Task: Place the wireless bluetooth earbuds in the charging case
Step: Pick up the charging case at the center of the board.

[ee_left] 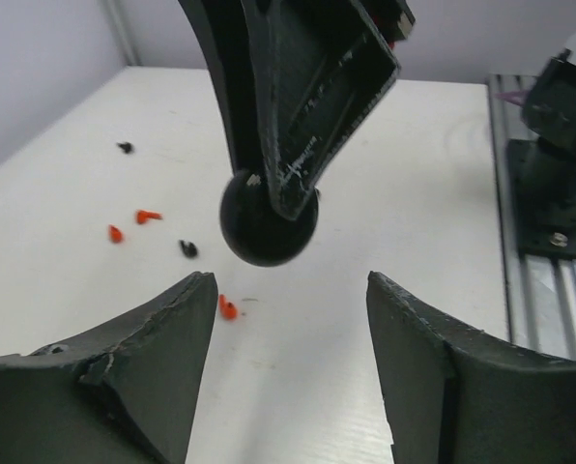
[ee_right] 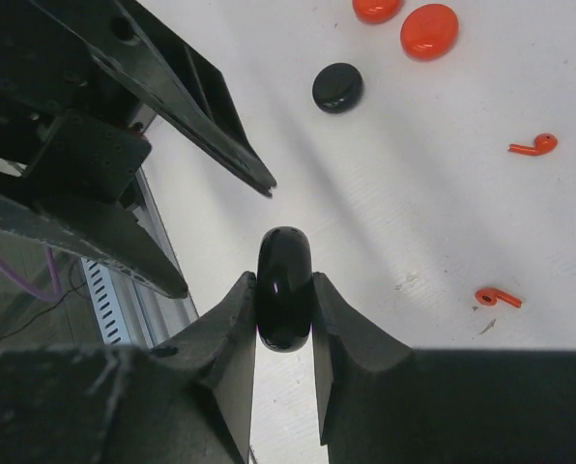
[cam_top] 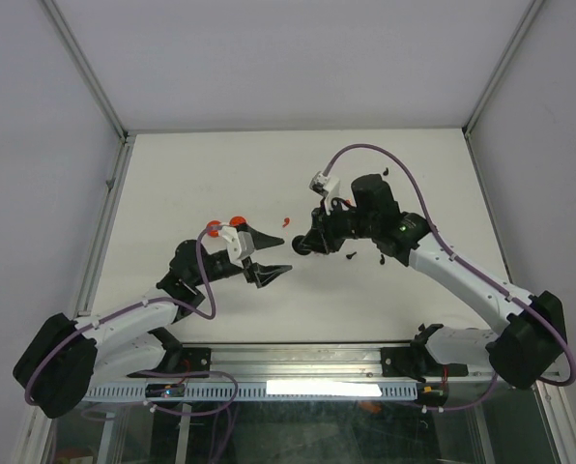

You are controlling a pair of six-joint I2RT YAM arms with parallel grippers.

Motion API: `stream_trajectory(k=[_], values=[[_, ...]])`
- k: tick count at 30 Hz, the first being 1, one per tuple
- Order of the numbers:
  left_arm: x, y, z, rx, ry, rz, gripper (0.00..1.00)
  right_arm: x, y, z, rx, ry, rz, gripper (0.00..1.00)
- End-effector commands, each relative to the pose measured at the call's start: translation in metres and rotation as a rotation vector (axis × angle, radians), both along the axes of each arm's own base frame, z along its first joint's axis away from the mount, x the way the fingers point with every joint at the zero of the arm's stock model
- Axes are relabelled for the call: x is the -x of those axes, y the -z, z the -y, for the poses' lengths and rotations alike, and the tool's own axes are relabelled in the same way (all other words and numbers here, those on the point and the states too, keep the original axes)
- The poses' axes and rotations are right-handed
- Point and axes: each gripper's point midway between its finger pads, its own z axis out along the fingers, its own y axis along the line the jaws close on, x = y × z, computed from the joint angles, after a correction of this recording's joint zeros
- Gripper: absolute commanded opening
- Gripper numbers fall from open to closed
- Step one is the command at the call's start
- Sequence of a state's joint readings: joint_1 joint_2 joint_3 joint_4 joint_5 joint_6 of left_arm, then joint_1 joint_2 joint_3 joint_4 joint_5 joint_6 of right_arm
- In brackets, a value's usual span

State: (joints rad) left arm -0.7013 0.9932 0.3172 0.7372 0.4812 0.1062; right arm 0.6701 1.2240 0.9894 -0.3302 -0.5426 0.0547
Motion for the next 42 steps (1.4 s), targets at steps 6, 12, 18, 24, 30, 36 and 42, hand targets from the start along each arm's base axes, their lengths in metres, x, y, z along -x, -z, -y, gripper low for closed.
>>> stream_trajectory(k=[6,12,18,24,30,36,42], values=[[0.029,-0.01,0.014,0.024,0.332,-0.134,0.56,0.028,-0.041,-0.01,-0.093,-0.269,0.158,0.06],[0.033,-0.011,0.017,0.03,0.384,-0.187,0.56,0.037,-0.043,-0.015,-0.106,-0.346,0.195,0.07],[0.032,-0.008,0.021,0.015,0.412,-0.228,0.49,0.044,-0.045,-0.019,-0.107,-0.401,0.204,0.07],[0.035,-0.004,0.025,-0.008,0.467,-0.26,0.36,0.053,-0.042,-0.022,-0.097,-0.46,0.203,0.09],[0.04,-0.003,0.025,-0.024,0.51,-0.275,0.32,0.056,-0.036,-0.023,-0.047,-0.478,0.192,0.08],[0.043,-0.003,0.025,-0.027,0.523,-0.274,0.28,0.056,-0.032,-0.025,-0.013,-0.477,0.186,0.08],[0.042,-0.002,0.025,-0.032,0.518,-0.275,0.2,0.055,-0.03,-0.027,0.012,-0.475,0.189,0.08]])
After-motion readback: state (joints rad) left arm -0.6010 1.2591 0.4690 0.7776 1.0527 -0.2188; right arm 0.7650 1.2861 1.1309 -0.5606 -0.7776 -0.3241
